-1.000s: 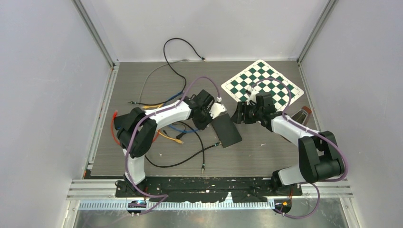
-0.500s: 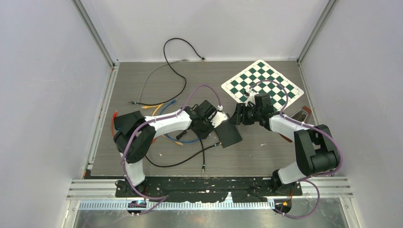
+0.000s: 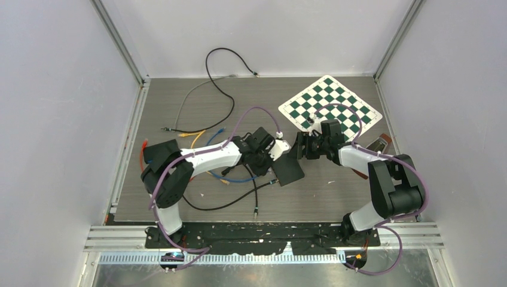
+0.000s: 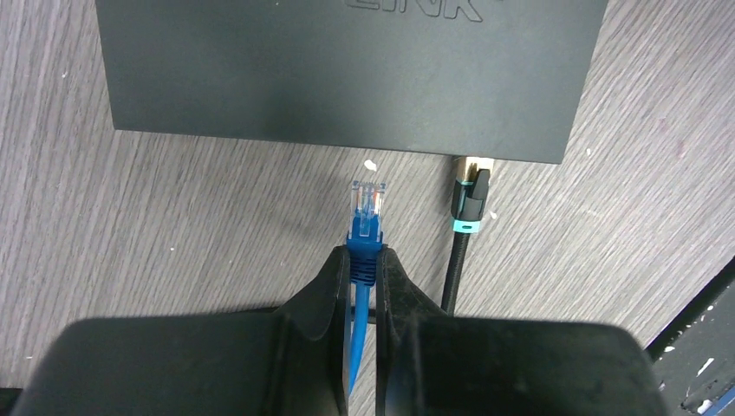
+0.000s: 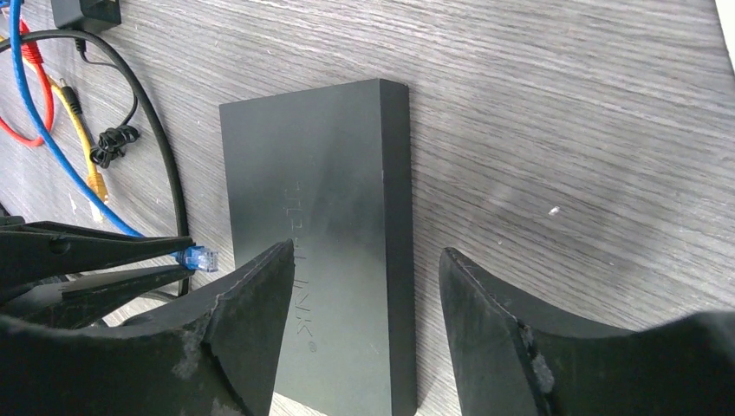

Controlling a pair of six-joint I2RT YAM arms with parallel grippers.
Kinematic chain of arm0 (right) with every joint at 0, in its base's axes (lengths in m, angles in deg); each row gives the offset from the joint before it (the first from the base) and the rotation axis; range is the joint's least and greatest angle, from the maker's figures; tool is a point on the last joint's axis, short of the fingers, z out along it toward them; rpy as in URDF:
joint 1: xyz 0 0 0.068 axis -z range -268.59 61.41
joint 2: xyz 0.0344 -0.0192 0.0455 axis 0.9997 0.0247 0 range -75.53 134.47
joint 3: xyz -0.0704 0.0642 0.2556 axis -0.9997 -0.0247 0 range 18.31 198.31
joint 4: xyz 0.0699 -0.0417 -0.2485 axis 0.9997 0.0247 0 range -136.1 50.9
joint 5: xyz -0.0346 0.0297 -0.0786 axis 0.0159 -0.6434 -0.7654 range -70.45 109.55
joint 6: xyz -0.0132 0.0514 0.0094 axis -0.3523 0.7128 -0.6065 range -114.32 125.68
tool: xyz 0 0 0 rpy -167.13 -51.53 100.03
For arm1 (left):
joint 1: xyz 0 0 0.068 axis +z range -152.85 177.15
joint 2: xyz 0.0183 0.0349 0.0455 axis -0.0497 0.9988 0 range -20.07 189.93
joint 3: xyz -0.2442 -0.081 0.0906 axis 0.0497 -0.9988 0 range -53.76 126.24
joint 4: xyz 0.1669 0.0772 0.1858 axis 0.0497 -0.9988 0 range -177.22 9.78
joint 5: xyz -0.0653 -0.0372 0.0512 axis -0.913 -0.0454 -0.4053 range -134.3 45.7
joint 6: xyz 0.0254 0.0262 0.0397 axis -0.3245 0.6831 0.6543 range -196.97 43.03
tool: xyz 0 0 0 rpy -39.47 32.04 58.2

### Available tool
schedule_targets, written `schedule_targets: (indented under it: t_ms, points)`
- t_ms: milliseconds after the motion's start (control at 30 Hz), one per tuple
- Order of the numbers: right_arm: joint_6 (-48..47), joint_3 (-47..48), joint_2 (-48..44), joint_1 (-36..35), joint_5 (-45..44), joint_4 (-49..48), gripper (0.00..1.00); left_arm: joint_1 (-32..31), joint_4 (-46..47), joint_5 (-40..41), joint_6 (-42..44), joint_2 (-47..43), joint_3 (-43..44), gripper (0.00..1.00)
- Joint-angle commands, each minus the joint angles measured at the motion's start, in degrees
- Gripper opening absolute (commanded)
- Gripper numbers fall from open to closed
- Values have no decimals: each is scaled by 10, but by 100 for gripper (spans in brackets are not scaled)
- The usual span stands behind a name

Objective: Insert the plug into the switch port
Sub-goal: Insert the connector into the switch port.

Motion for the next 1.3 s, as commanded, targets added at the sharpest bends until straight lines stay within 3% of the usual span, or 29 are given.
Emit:
schedule_targets:
  t_ms: [0,633,1267]
  points:
    - [0,0,5,4,17,-30,70,-7,26,-17,-17,-4,6,0]
    - [13,-1,39,5,63,-53,61,-11,-2,-8,-24,40,50,0]
    - [19,-1,47,5,75,-59,60,-11,-17,4,-31,54,68,0]
